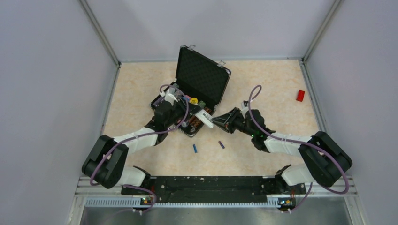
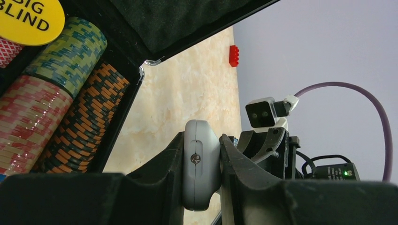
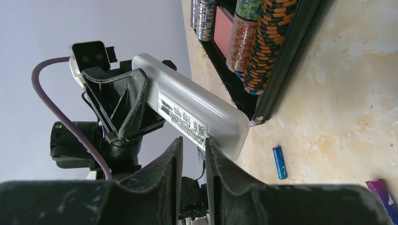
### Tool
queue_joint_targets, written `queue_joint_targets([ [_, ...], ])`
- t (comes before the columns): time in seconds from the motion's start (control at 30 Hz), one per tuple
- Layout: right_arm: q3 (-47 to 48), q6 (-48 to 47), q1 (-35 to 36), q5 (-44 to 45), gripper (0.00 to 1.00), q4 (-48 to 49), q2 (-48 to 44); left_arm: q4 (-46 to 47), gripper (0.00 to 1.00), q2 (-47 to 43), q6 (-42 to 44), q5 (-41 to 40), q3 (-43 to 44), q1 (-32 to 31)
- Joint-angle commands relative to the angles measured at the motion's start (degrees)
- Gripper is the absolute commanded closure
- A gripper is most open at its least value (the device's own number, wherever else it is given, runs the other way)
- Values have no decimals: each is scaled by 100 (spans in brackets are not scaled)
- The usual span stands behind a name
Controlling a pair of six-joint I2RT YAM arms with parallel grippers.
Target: Load the batteries into the remote control
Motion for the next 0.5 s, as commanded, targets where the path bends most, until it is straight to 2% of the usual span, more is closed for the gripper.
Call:
queue_joint_targets([
  [0.0, 402, -34, 120, -342, 77, 776, -111, -42, 100, 62, -112, 981, 471, -336],
  [0.27, 356, 22, 28, -297, 77, 736, -261, -612, 100, 177, 204, 802, 631, -347],
  [0.47, 326, -151, -93, -94, 77, -608, -739, -1010, 100, 65, 682, 387, 748, -349],
])
